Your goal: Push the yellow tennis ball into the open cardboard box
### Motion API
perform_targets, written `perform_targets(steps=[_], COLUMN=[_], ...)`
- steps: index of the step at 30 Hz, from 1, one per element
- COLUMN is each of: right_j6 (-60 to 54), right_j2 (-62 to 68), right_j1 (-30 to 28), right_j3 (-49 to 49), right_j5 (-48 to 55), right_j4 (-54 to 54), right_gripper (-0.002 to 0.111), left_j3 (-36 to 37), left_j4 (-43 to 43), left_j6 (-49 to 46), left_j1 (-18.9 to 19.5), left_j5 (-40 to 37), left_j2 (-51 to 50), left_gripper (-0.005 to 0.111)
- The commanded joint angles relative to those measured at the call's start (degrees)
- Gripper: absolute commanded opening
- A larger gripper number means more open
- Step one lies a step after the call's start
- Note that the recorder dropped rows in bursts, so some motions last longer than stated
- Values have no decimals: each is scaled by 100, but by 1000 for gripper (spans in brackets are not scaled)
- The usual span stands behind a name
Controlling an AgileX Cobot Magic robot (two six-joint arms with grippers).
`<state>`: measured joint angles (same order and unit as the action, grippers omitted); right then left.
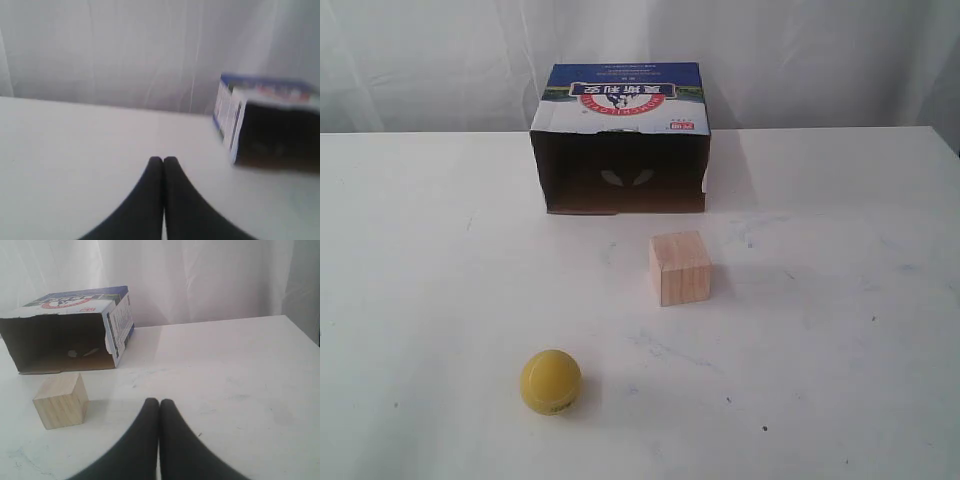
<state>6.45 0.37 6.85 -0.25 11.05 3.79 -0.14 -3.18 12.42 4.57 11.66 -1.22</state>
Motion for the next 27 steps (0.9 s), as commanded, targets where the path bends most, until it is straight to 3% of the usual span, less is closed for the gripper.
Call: perform_targets(steps=[1,2,5,7,9,11,14,16,21,27], right_j6=[-3,-3,-3,-3,-3,-3,-3,-3,-3,-3], right_j2=[-37,-37,-37,-37,-37,-37,-37,-37,-37,-37], right_j1=[-6,-6,-6,-6,-6,-6,-6,-6,-6,-6], right_j3=[25,25,25,25,25,25,25,25,25,25], right_j5=[-40,-40,-40,-40,-40,-40,-40,-40,-40,-40], right_j4=[-10,-10,-10,-10,-10,-10,-10,-10,-10,-10], right_gripper=[0,0,0,0,0,0,0,0,0,0], left_j3=[14,14,14,14,-233,-652,-1243,-1596,-2427,-3106], left_j4=[17,17,17,17,682,2083,4977,6728,10052,10313], left_j6=[2063,2590,2831,3319,3871,4512,6948,8350,10457,10470], left_j1=[10,10,10,10,10,-2,-10,-10,-10,-13], left_j5=[1568,2111,2995,3088,2600,1510,530,651,1493,2352], left_j2=[51,51,51,51,51,36,-255,-631,-1836,-3552], left_gripper=[0,0,0,0,0,0,0,0,0,0])
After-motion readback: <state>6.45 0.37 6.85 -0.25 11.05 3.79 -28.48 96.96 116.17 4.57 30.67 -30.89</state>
